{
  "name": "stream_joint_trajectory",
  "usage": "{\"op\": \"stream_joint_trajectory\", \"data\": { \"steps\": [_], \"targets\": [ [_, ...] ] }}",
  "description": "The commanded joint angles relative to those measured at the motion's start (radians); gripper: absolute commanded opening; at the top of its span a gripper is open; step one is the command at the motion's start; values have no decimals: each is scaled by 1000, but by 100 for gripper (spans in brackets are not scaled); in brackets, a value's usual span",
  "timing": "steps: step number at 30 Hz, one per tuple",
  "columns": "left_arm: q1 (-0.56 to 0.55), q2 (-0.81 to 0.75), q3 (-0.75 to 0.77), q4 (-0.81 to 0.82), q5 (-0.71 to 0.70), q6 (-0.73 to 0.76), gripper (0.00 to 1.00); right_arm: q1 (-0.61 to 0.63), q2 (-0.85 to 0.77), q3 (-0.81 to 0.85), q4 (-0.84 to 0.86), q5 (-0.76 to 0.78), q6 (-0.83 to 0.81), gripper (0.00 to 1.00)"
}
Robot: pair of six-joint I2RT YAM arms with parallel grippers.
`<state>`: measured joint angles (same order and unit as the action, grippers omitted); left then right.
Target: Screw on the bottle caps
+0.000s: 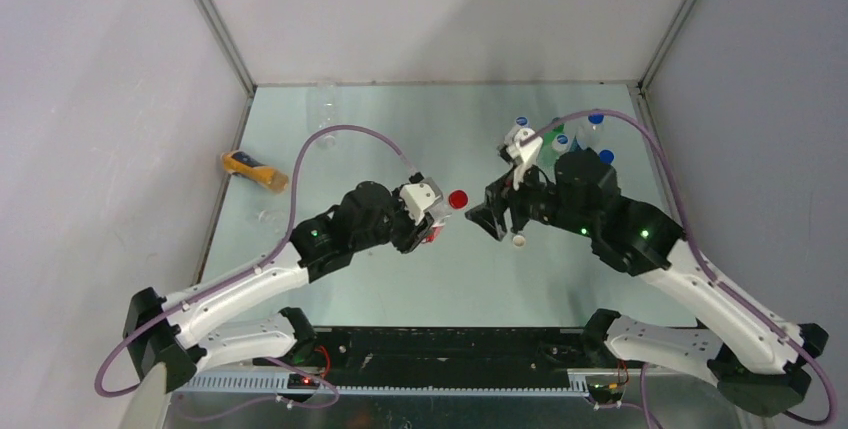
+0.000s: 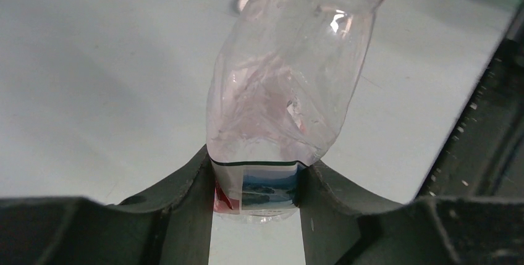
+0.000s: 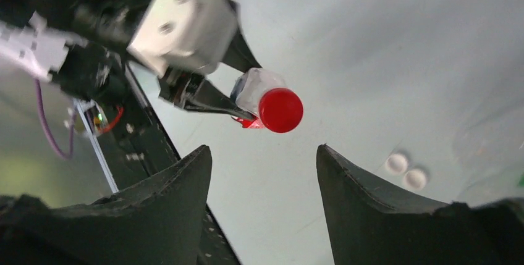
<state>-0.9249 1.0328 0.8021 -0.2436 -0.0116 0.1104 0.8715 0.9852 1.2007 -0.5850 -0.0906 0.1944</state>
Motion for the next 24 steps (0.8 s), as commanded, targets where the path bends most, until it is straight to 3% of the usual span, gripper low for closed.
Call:
{"op": "stream_joint_trajectory", "data": {
  "steps": [1, 8, 24],
  "targets": [
    [50, -13, 81, -96, 344, 66, 0, -2, -52, 5, -25, -268, -473, 65],
    [54, 35, 167, -259, 489, 189, 1, 7, -43, 6, -106, -415, -694, 64],
    [52, 81, 226, -310, 539, 245, 1, 19, 12, 25, -151, -481, -753, 49]
  ]
}}
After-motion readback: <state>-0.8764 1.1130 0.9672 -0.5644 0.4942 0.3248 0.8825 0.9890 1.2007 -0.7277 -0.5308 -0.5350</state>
